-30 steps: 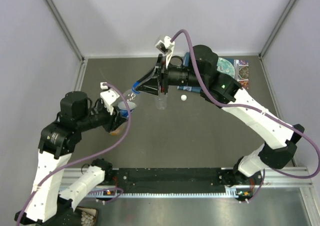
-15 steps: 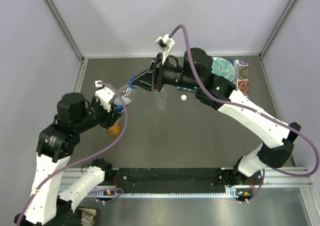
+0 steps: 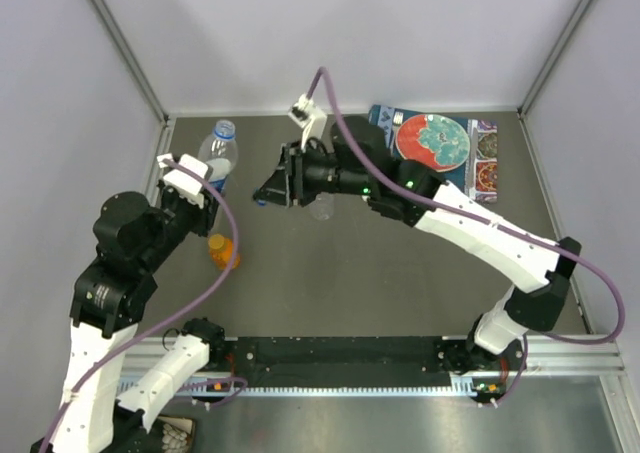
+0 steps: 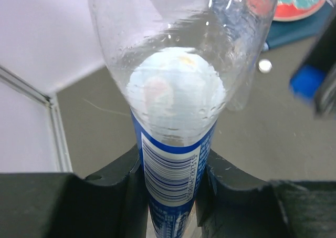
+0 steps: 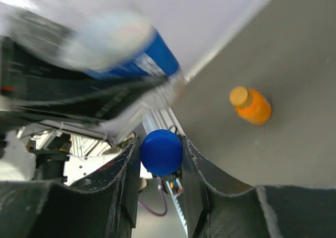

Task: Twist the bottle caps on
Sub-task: Screw the bottle cap onto the plastic bottle.

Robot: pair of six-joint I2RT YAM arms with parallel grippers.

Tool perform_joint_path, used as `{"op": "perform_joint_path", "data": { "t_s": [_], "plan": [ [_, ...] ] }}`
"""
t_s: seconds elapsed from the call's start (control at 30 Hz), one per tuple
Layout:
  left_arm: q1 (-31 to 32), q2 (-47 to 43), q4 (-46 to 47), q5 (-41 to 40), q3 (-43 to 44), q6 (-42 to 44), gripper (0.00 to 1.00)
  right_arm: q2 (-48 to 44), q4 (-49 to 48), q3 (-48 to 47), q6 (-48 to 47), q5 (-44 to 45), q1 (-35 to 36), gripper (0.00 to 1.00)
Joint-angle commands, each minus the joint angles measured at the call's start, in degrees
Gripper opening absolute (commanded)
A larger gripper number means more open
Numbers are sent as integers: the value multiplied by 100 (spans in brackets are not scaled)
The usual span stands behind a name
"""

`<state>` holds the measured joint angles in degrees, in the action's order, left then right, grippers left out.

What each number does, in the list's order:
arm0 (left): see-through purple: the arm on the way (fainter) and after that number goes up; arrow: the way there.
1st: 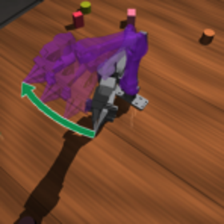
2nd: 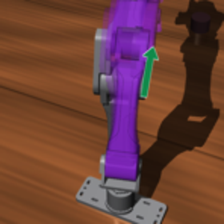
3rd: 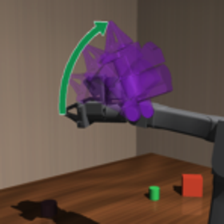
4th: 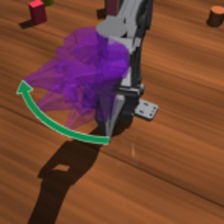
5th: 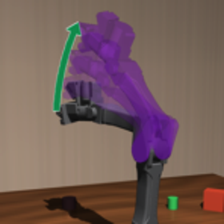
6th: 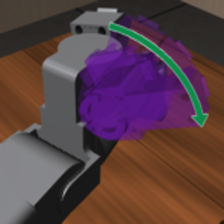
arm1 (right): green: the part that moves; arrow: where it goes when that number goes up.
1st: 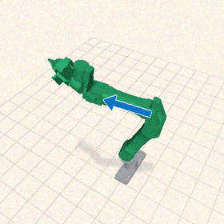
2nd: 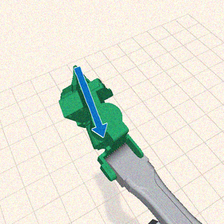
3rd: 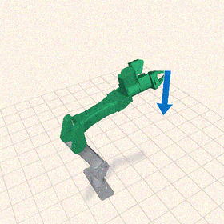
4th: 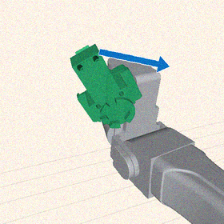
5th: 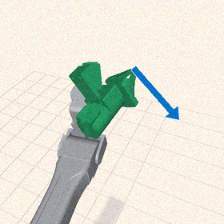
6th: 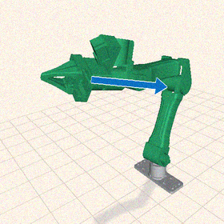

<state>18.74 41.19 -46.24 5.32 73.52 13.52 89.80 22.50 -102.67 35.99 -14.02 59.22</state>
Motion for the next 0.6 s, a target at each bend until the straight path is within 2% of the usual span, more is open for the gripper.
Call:
{"op": "perform_joint_path", "data": {
  "t_s": [0.0, 0.23, 0.33, 0.37, 0.47, 0.5, 0.57],
  "plan": [
    [-20, -155, 1135, -479, -136, -69, 0, 283, 755, -200, 207, 338, 212, 0],
    [-20, -313, 1047, -453, -382, -130, 0, 214, 808, -464, -74, 540, 230, 0],
    [-20, -383, 880, -261, -470, -43, 0, -111, 896, -561, -399, 603, 81, 0],
    [-20, -375, 627, 10, -452, 10, 0, -225, 888, -613, -452, 550, -85, 0],
    [-20, -331, 13, 1616, -461, 369, 0, -507, 800, -815, -960, 172, -331, 0],
    [-20, -253, -182, 2448, -452, 440, 0, -629, 756, -833, -1380, 24, -332, 0],
    [-20, -173, -438, 3086, -365, 564, 0, -674, 747, -894, -1743, -126, -350, 0]
  ]
}}
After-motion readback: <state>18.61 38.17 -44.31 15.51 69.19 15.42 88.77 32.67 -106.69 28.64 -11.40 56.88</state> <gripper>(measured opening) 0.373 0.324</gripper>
